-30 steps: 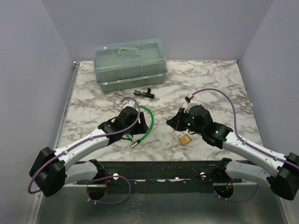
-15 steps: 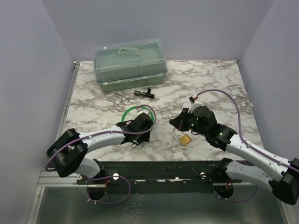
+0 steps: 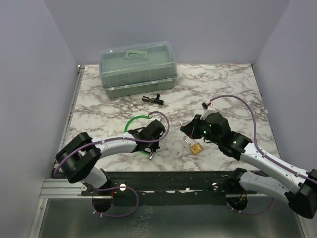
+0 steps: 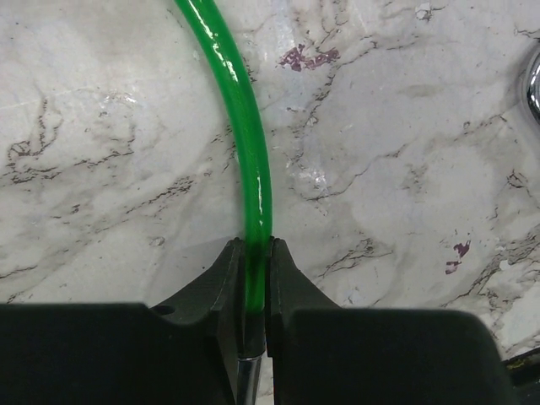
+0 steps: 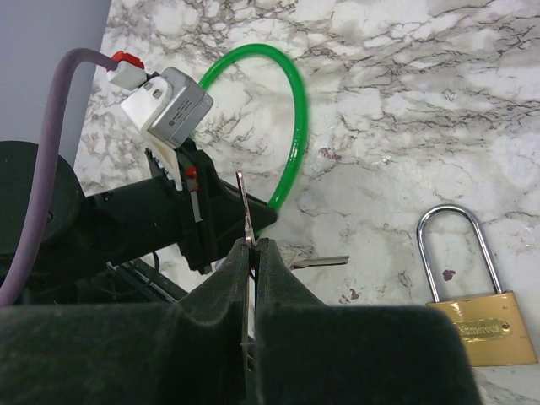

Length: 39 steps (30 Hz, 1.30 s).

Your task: Unlock with the key

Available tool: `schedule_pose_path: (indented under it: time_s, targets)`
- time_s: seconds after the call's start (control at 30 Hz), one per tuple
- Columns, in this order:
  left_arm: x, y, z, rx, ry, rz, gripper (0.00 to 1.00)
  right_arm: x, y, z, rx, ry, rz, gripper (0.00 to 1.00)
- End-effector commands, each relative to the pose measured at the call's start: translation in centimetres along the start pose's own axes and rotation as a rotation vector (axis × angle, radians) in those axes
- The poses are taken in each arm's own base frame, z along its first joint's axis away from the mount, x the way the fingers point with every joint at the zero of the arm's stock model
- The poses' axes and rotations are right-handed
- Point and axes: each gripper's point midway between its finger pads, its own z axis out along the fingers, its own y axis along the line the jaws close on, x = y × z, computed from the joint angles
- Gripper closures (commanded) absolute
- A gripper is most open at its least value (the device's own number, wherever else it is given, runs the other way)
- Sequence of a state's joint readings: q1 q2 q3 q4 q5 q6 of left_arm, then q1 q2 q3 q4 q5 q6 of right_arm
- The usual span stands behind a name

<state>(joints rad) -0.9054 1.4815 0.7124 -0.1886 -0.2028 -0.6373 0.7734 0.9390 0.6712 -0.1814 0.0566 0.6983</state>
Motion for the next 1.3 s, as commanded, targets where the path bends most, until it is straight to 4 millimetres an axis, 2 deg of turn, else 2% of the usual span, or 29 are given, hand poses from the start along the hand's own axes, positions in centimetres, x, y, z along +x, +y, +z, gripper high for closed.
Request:
schedule_pose_path:
  time_s: [0.0,0.13,0.2,0.3,0.37,0.47,0.53,0.6,0.67,0.77,0.9,0.97,1.1,1.27]
  targets:
    - [-2.3,-3.2,-0.7,0.117,-0.044,0.027,1.0,-0.4,-1.2,-0.4,0.046,-0.022,-0.002,1.0]
    - [-5.5,-7.6,-3.8,0.324,-0.116,0.034,1.0,-1.6,-1.6,-0.7,0.086,-0.066,0.01,1.0]
    - [-7.2,-10.2,-6.3,0.46,-0.158,0.041,1.0,-2.4,-1.8,-0.9,0.106,-0.094,0.016,1.0]
    - [-9.4,-13.1,-10.2,0.637,-0.237,0.045,1.0,-3.8,-1.6,-1.5,0.12,-0.14,0.017,1.0]
    - [-10.8,-14.4,-12.7,0.743,-0.297,0.027,1.0,-4.8,-1.3,-1.9,0.118,-0.169,0.012,1.0]
    - [-12.6,-14.9,-16.0,0.874,-0.379,-0.046,1.0,-5.7,-1.1,-2.3,0.122,-0.197,0.005,1.0]
    - [-13.7,-14.0,-17.4,0.916,-0.444,-0.132,1.0,-6.0,-1.1,-2.4,0.132,-0.205,0.003,1.0]
    - [-14.2,-12.1,-18.1,0.927,-0.493,-0.233,1.0,-6.1,-1.2,-2.5,0.14,-0.207,0.002,1.0]
    - [-13.9,-9.4,-17.3,0.904,-0.526,-0.356,1.0,-6.2,-1.3,-2.5,0.144,-0.213,0.003,1.0]
    - [-12.4,-4.8,-15.7,0.864,-0.561,-0.561,1.0,-6.4,-1.2,-2.3,0.143,-0.218,-0.001,1.0]
    - [-9.7,-0.1,-14.4,0.863,-0.585,-0.769,1.0,-6.5,-0.8,-1.7,0.136,-0.204,-0.012,1.0]
    - [-9.2,0.9,-14.7,0.87,-0.6,-0.801,1.0,-6.4,-0.6,-1.3,0.123,-0.195,-0.013,1.0]
    - [-9.1,1.7,-16.1,0.891,-0.649,-0.81,1.0,-6.2,-0.1,-0.7,0.105,-0.181,-0.007,1.0]
    - [-8.1,3.2,-15.8,0.817,-0.66,-0.858,1.0,-6.1,0.1,-0.3,0.094,-0.169,-0.006,1.0]
